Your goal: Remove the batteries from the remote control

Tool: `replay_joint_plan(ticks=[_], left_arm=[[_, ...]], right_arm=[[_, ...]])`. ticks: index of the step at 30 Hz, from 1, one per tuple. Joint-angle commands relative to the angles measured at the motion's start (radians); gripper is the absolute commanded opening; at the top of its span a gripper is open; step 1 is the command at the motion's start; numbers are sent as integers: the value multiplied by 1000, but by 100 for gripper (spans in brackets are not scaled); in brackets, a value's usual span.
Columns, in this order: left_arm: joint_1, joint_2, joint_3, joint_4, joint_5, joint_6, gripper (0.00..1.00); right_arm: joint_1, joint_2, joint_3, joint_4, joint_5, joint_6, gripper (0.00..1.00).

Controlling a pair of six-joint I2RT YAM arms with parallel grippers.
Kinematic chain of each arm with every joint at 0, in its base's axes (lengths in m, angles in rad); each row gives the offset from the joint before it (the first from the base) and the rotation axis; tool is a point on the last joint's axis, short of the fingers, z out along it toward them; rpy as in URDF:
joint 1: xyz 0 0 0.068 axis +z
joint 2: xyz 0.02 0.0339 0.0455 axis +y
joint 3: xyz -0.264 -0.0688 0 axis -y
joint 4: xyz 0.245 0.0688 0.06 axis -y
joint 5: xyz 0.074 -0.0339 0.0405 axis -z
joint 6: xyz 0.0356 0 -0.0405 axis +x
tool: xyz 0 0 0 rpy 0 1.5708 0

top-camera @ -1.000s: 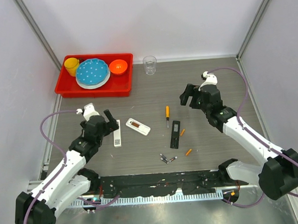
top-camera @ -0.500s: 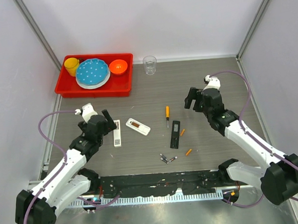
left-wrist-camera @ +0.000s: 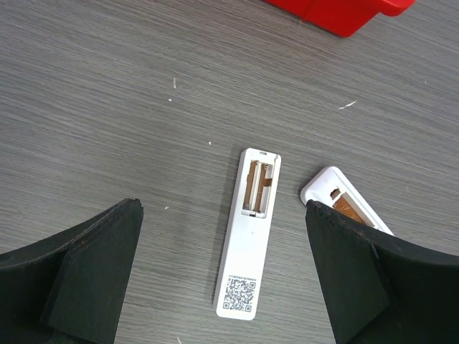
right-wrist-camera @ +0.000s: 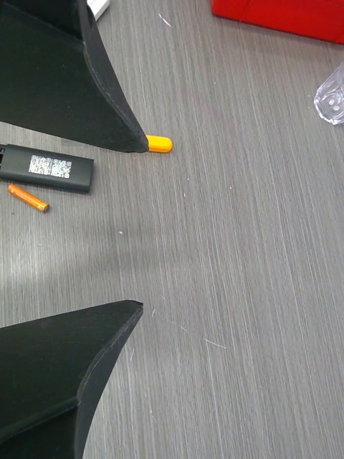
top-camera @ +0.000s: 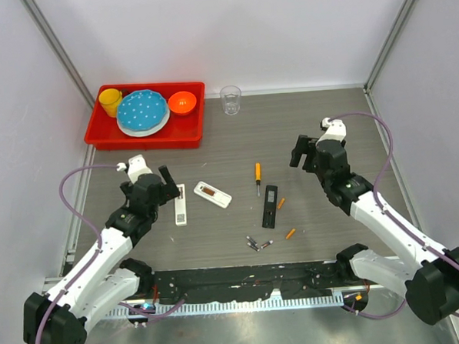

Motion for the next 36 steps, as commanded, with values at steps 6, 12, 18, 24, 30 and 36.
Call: replay_joint_plan(ticks=[6,12,18,24,30,36], left_arm=[[4,0,21,97,82,95,100],[6,29,29,131,279,172,100],[4,87,55,126,286,169,100],[6,130,73,120,256,161,100],[4,139,79,123,214,163,100],[4,132,92,126,194,192,100]], right_arm=[[2,-92,-102,175,-3,-59,88],[0,-98,-128,205,-11,-60,88],[2,-87,-125,198,-13,-62,88],[2,-90,-129,202,-6,-60,88],[2,-81,-142,208,-3,-59,88],[2,-67,-146,214,-14,-57,88]])
